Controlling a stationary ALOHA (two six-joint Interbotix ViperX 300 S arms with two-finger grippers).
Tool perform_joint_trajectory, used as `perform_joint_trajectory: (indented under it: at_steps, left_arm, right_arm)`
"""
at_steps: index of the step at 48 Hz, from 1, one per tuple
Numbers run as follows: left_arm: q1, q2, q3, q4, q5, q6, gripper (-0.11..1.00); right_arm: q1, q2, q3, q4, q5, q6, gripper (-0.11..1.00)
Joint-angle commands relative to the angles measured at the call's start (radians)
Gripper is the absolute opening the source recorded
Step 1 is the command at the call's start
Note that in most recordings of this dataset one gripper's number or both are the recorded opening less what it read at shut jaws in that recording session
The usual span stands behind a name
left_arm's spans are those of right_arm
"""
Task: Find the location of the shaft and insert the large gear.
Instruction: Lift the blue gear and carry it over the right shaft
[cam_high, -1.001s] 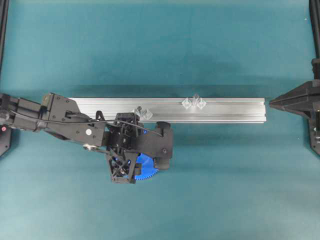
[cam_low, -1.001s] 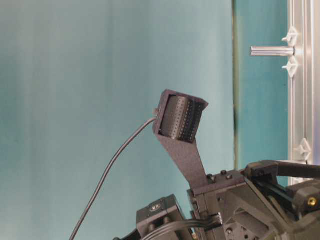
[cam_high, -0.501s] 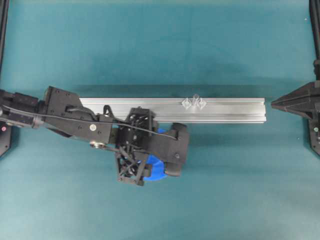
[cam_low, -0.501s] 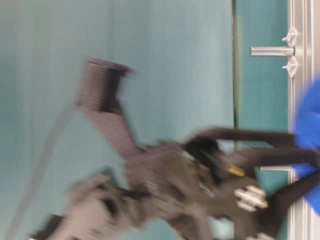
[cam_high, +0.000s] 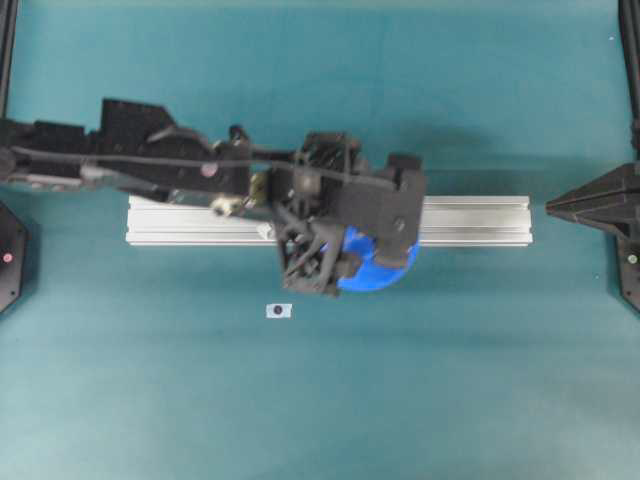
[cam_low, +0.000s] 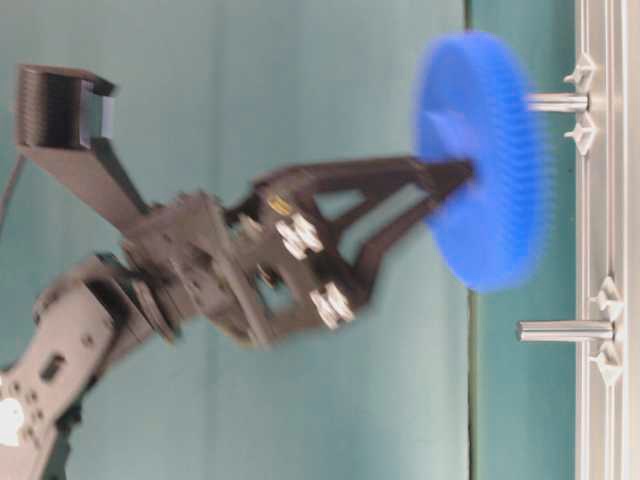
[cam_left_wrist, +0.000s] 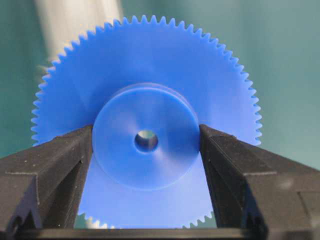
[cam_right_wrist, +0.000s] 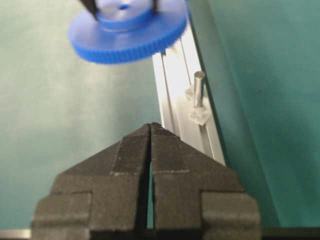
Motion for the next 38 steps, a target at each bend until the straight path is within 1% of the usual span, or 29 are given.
perform_joint_trajectory:
  at_steps: [1, 11, 23, 30, 38]
  left_arm:
    - [0.011, 0.006, -0.057, 0.003, -0.014, 0.011, 0.72]
    - [0.035, 0.084, -0.117, 0.003, -0.02, 0.032, 0.72]
    - [0.064, 0.132, -0.17, 0.003, -0.015, 0.041, 0.72]
    - [0.067, 0.155, -0.176, 0.003, -0.014, 0.057, 0.72]
    - [0.071, 0.176, -0.176, 0.003, -0.011, 0.057, 0.72]
  right_arm:
    - [-0.002, 0.005, -0.008, 0.0, -0.009, 0.008, 0.0]
    - [-0.003, -0.012, 0.006, 0.0, -0.009, 0.009, 0.0]
    - [-0.003, -0.034, 0.023, 0.002, -0.009, 0.011, 0.0]
    - [-0.003, -0.038, 0.029, 0.0, -0.009, 0.031, 0.0]
    - [-0.003, -0.046, 0.041, 0.0, -0.009, 0.038, 0.0]
